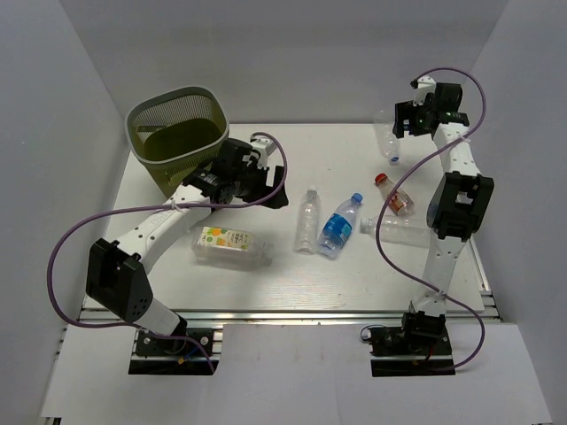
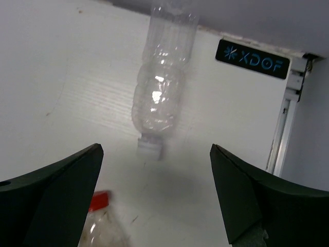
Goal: Put the plastic bottles in the bin
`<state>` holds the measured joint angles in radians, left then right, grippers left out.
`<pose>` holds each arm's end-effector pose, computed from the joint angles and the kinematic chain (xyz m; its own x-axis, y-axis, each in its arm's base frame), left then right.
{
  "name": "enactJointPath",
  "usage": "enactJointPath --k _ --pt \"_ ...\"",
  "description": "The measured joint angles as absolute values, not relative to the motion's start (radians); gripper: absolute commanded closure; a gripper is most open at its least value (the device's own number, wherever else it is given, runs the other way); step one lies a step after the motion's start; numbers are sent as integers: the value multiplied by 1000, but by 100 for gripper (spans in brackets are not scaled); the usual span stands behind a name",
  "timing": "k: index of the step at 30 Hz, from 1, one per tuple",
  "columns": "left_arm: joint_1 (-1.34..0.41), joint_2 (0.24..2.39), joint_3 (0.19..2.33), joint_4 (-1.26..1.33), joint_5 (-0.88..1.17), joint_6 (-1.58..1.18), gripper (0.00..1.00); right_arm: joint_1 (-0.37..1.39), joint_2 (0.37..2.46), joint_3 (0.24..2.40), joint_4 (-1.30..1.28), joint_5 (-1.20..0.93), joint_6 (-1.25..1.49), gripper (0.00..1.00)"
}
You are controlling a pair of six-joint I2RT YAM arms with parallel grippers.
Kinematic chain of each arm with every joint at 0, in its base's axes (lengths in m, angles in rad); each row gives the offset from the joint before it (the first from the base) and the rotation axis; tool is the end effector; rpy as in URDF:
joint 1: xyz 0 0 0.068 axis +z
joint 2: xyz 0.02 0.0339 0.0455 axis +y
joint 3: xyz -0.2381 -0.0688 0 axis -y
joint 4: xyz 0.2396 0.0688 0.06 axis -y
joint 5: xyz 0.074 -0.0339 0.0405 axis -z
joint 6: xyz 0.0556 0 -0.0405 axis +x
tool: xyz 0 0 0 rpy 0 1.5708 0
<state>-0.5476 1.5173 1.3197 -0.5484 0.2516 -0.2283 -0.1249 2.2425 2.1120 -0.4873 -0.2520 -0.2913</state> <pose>0.2898 -0.1929 0.2763 -0.7139 0.1786 -0.6771 0.5121 0.7927 -0.3308 0.5155 -0.0507 0.2541 -0.5273 -0.2141 -0.8223 -0.2427 0.9654 -0.0958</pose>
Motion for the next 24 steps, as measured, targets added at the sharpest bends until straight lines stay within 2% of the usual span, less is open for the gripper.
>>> enactJointPath --k 4,14,24 --pt "-559 1515 1315 -575 224 -270 0 -125 2323 2173 -413 -239 -292 10" --pt "-595 1515 1320 -599 184 -332 0 -127 2436 2161 -295 -287 -272 11" --pt "-656 1497 1421 -670 73 -437 0 -118 2537 2184 -227 -330 -276 15"
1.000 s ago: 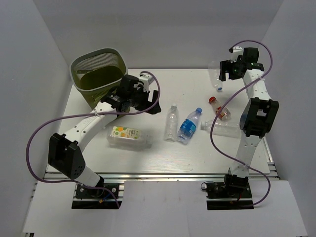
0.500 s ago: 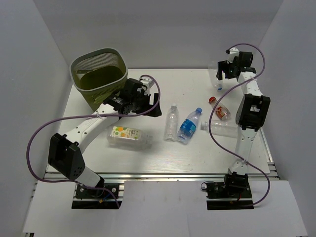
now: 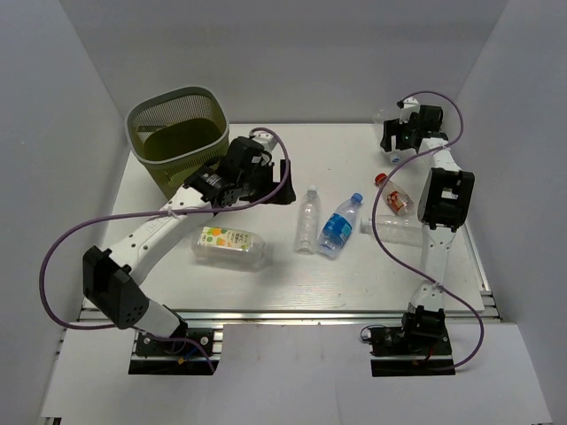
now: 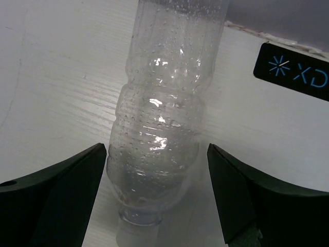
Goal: Put the plastic bottles in the bin
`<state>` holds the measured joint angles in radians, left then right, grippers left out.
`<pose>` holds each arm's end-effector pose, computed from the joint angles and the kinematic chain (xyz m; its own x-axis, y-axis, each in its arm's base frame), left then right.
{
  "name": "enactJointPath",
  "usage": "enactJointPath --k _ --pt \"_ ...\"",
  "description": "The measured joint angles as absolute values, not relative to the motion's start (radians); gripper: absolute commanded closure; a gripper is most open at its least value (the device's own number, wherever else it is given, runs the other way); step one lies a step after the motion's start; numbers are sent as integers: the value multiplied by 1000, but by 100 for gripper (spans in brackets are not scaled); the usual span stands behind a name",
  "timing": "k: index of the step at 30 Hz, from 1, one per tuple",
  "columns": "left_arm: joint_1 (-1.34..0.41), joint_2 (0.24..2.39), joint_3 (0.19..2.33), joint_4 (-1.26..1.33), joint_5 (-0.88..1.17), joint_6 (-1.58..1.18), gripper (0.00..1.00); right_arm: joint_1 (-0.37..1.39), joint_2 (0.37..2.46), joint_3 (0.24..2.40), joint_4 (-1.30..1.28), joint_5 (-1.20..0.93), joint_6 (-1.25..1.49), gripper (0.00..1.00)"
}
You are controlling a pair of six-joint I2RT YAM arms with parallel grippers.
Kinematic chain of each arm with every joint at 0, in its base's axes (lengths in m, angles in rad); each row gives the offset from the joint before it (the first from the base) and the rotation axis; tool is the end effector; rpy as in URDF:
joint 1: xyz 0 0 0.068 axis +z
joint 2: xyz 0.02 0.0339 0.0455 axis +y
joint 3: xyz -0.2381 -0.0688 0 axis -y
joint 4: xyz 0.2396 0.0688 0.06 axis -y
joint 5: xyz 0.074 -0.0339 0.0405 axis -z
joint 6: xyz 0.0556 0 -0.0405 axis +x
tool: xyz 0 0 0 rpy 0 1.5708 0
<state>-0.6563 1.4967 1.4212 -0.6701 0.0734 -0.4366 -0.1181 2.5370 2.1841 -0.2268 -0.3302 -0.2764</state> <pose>0.2676 -0.2113 0.3049 -0.7624 0.0549 -0.6447 0.3629 0.8613 -0.3558 0.5656 -0.0490 0.1530 -0.4802 -0.2030 -0.8533 -0.3004 0.9521 -0.0574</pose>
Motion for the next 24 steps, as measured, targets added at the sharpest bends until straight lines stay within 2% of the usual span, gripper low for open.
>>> enactJointPath --k 4,5,8,9,12,15,19,24 --pt "-685 1447 1432 -749 -16 -545 0 -108 2564 2184 -224 -328 -297 28" --pt "-691 1439 1436 -775 -41 -584 0 -105 2571 2184 -224 -328 -300 39" --pt "-713 1395 1430 -835 -99 -697 0 -99 2578 2184 -205 -333 -303 58" --pt "-718 1373 1415 -846 -118 -738 0 -97 2578 2184 -205 -339 -302 72" --pt "-731 1288 1352 -895 -167 -850 0 -97 2577 2183 -205 -375 -307 87" --pt "-741 1221 1312 -950 -200 -921 0 -99 2526 2104 -209 -464 -331 87" --pt "-753 1167 1271 -1008 -210 -968 0 -89 2325 1929 -260 -654 -372 87" --pt "-765 1087 1150 -1045 -193 -997 0 46 2030 1931 -153 -868 -313 86"
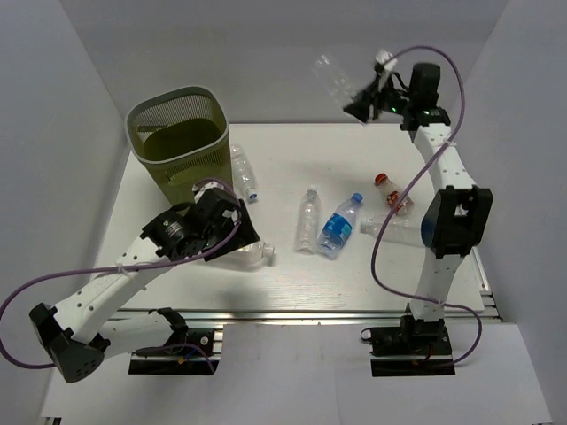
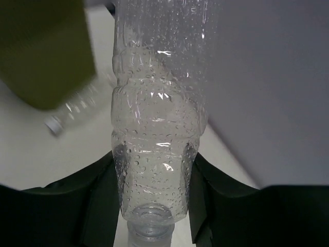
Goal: Put the plastic bottles in the bin
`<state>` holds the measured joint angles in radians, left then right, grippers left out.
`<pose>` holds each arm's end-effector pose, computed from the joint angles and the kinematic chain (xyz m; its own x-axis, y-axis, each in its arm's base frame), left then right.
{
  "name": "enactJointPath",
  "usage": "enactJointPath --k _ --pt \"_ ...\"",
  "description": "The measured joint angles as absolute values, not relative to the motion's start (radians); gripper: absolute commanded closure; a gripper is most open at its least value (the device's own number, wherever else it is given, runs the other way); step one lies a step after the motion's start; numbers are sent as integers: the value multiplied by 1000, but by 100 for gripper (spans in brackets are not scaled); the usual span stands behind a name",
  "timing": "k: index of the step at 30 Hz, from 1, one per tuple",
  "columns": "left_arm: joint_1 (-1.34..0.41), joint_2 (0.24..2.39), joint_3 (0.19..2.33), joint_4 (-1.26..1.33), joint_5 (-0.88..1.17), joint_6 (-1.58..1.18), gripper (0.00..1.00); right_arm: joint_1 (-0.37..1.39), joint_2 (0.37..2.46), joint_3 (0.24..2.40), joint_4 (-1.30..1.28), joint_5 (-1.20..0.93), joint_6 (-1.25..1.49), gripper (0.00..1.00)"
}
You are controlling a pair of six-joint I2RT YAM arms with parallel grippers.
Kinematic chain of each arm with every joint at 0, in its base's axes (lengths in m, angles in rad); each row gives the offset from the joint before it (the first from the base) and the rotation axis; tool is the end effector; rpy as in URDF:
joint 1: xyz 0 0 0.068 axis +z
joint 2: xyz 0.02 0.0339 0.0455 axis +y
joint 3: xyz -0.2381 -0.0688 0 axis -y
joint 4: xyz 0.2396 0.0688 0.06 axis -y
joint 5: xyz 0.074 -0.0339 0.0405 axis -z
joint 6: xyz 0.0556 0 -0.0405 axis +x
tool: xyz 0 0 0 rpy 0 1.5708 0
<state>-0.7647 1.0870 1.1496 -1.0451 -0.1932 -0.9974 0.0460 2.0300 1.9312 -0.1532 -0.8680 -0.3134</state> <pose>0.1632 -0.1418 0.2922 -0.8318 -0.3444 -0.4352 -0.1774 0.9080 -0.3795 0.4739 0.0643 0.3356 -0.0002 -0.1995 -0.9799 -0.8073 0.5784 -0.1176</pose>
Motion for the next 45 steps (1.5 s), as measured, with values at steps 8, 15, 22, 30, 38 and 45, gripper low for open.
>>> enactJointPath --k 8,15,22,30,38,45 --pt "-768 919 985 -1064 -190 -1062 0 377 2058 2205 275 -1046 46 84" --pt "-768 896 922 -1047 -175 -1082 0 542 2235 2212 502 -1009 244 82" --pt "-768 873 889 -1003 -164 -1085 0 671 2294 2258 610 -890 301 82" --pt "-768 852 863 -986 -149 -1086 0 705 2300 2289 721 -781 303 67" --pt "-768 854 863 -925 -170 -1125 0 781 2468 2394 806 -566 204 49" --pt "-768 920 873 -878 -164 -1153 0 831 2538 2390 824 -455 141 10"
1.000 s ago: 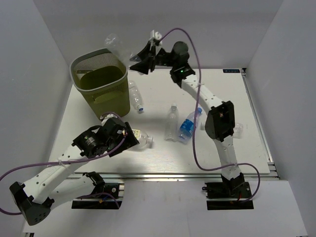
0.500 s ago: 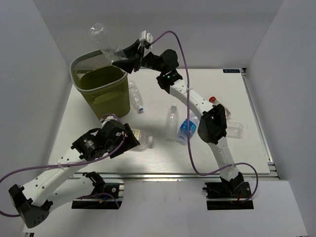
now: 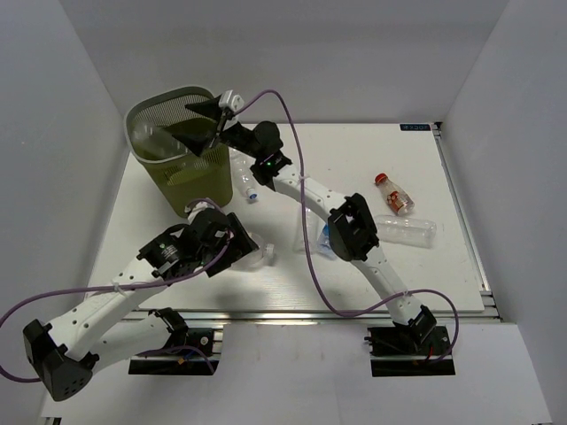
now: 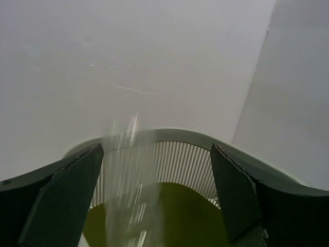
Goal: Put the plastic bottles in the bin
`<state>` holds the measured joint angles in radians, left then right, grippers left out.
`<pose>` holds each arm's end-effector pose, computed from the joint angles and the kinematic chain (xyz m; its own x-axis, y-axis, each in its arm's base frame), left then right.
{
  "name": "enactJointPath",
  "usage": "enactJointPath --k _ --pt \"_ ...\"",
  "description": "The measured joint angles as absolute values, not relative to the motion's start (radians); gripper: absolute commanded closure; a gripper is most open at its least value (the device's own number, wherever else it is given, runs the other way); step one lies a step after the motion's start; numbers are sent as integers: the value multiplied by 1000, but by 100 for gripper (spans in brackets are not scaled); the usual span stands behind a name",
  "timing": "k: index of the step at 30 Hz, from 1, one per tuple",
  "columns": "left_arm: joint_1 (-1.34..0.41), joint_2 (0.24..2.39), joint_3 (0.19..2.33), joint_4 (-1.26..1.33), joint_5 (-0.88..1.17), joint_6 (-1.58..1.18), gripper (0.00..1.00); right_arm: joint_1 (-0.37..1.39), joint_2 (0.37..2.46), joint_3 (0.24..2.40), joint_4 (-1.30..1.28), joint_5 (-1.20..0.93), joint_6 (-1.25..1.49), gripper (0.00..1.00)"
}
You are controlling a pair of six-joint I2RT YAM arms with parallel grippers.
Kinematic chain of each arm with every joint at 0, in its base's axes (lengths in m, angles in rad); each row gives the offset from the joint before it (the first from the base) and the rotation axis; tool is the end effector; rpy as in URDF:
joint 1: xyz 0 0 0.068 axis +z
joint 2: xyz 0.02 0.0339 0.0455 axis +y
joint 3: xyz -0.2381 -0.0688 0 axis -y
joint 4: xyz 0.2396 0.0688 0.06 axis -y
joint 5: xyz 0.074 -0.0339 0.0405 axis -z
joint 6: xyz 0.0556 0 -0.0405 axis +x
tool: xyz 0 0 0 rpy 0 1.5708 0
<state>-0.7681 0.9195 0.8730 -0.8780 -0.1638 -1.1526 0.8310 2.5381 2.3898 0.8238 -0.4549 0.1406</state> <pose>0.1468 -0.1292 0.2488 -0.7950 -0.4856 -0.3635 -0.2750 0.8227 -0.4975 0.3585 0.4291 0.3501 0.2920 0.5067 -0.8112 -0.9449 0.2841 -0.1627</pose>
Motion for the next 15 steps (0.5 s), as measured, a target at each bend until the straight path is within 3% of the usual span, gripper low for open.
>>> enactJointPath --k 7,8,13,15 --pt "-768 936 873 -892 -184 -1249 0 790 2476 2325 813 -435 121 10" --pt "-768 947 873 -895 -191 -1264 0 778 2445 2295 810 -434 124 14" --pt "-768 1030 873 -896 -264 -1334 0 695 2224 2122 754 -421 163 92" --pt "-768 1069 873 -893 -304 -1362 0 637 2109 2040 729 -423 185 94"
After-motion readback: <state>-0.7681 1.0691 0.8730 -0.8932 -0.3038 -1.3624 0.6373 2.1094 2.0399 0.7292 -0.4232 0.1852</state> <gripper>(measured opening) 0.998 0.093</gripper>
